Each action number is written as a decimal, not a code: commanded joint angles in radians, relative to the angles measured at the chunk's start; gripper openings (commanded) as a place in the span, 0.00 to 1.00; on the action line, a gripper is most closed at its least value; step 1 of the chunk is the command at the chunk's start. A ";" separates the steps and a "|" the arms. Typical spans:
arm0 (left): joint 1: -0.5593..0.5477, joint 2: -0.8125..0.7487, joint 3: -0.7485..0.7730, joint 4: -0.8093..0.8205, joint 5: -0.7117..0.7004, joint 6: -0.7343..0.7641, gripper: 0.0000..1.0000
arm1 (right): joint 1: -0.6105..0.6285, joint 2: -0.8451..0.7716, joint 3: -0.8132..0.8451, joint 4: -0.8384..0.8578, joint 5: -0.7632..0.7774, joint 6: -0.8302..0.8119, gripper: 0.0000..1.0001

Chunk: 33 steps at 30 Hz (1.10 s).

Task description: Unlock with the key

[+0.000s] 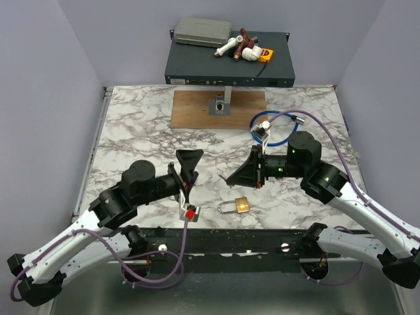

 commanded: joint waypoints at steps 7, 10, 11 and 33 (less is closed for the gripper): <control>0.001 0.387 0.132 -0.165 0.281 -0.858 0.99 | -0.003 -0.192 0.047 -0.276 0.410 -0.132 0.01; 0.001 0.518 0.109 -0.086 0.291 -0.944 0.98 | -0.003 -0.250 0.059 -0.310 0.514 -0.131 0.01; 0.001 0.567 0.104 -0.047 0.290 -0.978 0.98 | -0.003 -0.272 0.061 -0.316 0.543 -0.129 0.01; -0.017 0.936 -0.162 0.757 0.326 -1.392 0.98 | -0.003 -0.353 0.102 -0.331 0.657 -0.123 0.01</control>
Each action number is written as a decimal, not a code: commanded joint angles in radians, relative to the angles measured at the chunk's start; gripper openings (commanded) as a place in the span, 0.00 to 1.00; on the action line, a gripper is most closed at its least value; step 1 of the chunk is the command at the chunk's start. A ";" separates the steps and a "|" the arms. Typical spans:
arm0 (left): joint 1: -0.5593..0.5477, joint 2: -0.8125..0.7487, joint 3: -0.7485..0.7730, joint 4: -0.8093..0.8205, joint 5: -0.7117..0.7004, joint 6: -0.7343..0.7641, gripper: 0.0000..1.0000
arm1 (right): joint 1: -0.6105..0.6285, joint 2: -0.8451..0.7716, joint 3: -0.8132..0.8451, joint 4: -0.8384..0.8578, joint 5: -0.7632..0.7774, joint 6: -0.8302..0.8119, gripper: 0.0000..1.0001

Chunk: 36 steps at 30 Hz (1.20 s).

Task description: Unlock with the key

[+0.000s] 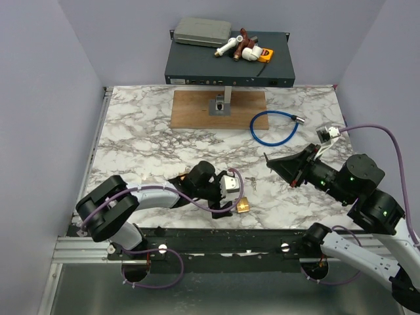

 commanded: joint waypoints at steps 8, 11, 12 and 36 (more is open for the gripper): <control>-0.043 0.122 -0.051 0.279 -0.042 0.016 0.98 | -0.003 0.018 0.067 -0.030 0.042 -0.018 0.01; -0.055 0.155 -0.043 0.284 -0.067 0.018 0.98 | -0.003 0.024 0.090 -0.054 0.052 -0.027 0.01; -0.058 0.162 -0.037 0.279 -0.078 0.014 0.98 | -0.002 0.026 0.097 -0.064 0.054 -0.031 0.01; -0.159 0.203 -0.065 0.210 -0.151 0.036 0.16 | -0.003 0.010 0.153 -0.157 0.101 -0.063 0.01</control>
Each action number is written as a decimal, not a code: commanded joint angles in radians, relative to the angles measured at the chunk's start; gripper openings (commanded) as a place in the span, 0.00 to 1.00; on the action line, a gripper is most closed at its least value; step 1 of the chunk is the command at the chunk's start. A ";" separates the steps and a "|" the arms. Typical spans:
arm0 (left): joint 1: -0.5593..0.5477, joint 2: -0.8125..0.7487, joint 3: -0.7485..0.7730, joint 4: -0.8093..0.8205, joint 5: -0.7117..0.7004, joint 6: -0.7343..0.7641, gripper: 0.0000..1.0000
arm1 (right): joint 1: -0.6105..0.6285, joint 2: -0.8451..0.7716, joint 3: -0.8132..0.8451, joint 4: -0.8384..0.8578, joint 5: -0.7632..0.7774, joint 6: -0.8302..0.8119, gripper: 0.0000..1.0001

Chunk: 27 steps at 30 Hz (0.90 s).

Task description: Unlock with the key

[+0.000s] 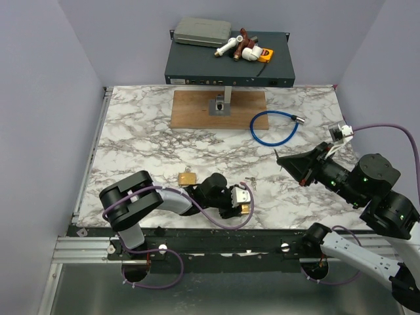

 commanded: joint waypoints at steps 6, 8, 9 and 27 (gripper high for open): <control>0.011 -0.140 0.066 -0.284 0.108 0.018 0.00 | -0.003 0.028 0.013 0.016 0.027 -0.046 0.01; 0.049 -0.192 0.168 -0.432 0.175 0.037 0.00 | -0.003 0.049 0.014 0.050 0.026 -0.066 0.01; 0.073 -0.214 0.228 -0.512 0.216 0.043 0.00 | -0.003 0.063 0.016 0.068 0.021 -0.079 0.01; 0.192 -0.832 0.684 -0.948 0.691 0.830 0.00 | -0.002 0.140 0.087 0.286 -0.181 -0.141 0.01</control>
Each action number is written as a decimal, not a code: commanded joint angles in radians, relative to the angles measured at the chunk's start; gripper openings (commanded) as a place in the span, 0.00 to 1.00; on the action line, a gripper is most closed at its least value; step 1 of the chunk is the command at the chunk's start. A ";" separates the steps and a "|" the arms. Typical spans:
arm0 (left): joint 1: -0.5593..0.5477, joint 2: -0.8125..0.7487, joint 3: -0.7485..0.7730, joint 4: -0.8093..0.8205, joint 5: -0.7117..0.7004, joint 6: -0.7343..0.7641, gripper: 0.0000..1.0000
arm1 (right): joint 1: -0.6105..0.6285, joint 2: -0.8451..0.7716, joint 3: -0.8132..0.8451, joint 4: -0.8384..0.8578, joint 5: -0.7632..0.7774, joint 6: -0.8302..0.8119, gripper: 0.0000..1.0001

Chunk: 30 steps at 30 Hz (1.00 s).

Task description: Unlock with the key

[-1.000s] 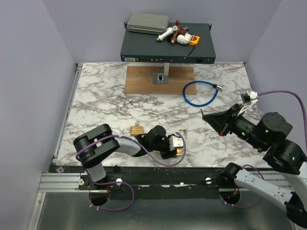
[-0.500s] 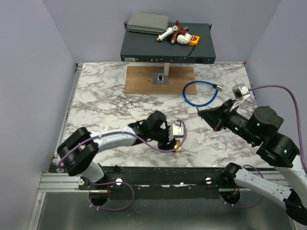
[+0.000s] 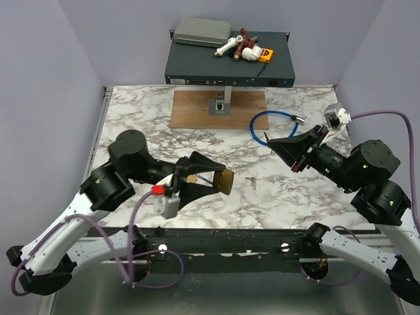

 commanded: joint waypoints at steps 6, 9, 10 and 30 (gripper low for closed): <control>-0.048 -0.139 0.080 0.178 0.204 0.128 0.00 | -0.003 0.064 0.041 0.137 -0.218 -0.003 0.01; -0.050 -0.159 0.090 0.151 0.219 0.130 0.00 | -0.003 0.076 0.053 0.141 -0.262 0.004 0.01; -0.050 -0.165 0.093 0.141 0.223 0.136 0.00 | -0.003 0.077 0.055 0.144 -0.266 0.004 0.01; 0.221 -0.257 0.029 -0.310 -0.149 0.578 0.00 | -0.002 0.360 0.245 -0.164 -0.604 -0.104 0.01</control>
